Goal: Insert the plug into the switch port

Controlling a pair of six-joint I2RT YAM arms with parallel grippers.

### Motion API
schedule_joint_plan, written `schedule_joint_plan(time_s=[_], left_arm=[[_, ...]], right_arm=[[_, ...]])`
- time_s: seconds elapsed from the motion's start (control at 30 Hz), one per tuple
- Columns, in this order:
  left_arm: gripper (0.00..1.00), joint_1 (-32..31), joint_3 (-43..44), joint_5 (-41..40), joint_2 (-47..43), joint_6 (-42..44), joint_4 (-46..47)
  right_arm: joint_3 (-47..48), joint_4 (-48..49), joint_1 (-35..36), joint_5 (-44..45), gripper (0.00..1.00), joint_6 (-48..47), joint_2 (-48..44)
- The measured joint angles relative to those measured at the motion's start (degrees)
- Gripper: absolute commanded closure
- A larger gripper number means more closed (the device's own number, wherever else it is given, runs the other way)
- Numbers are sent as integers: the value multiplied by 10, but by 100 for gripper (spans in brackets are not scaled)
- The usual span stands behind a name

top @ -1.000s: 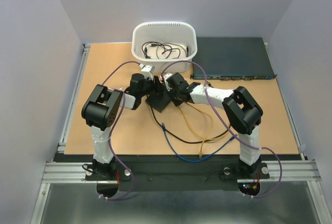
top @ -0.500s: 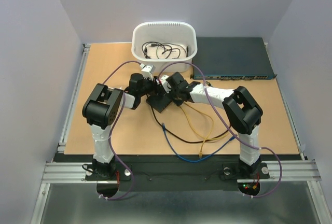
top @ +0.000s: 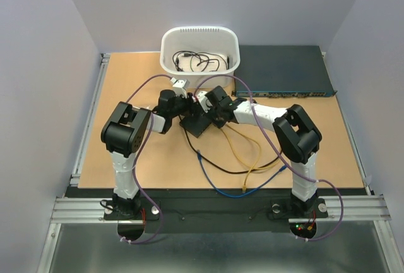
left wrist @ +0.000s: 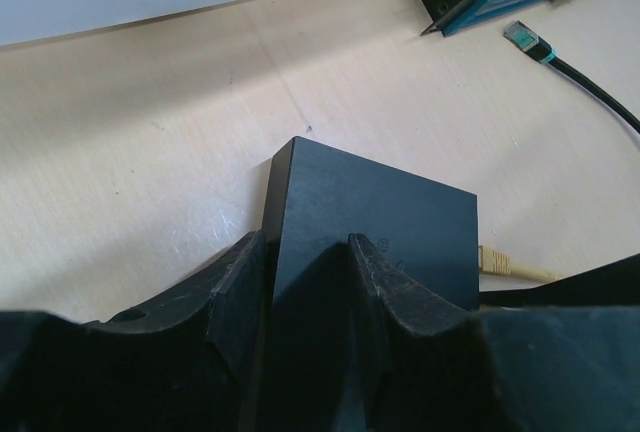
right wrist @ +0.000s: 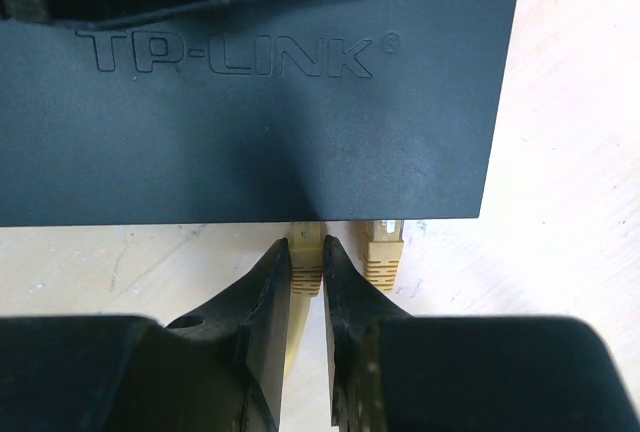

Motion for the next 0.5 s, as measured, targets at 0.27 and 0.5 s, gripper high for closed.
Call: schedule_joint_plan(time_s=[0.27, 0.5], left_arm=[[55, -35, 0, -76, -8, 5, -10], [56, -50, 10, -97, -8, 14, -23]], right_arm=[[7, -15, -19, -24, 100, 0, 0], [8, -24, -25, -51, 100, -16, 0]])
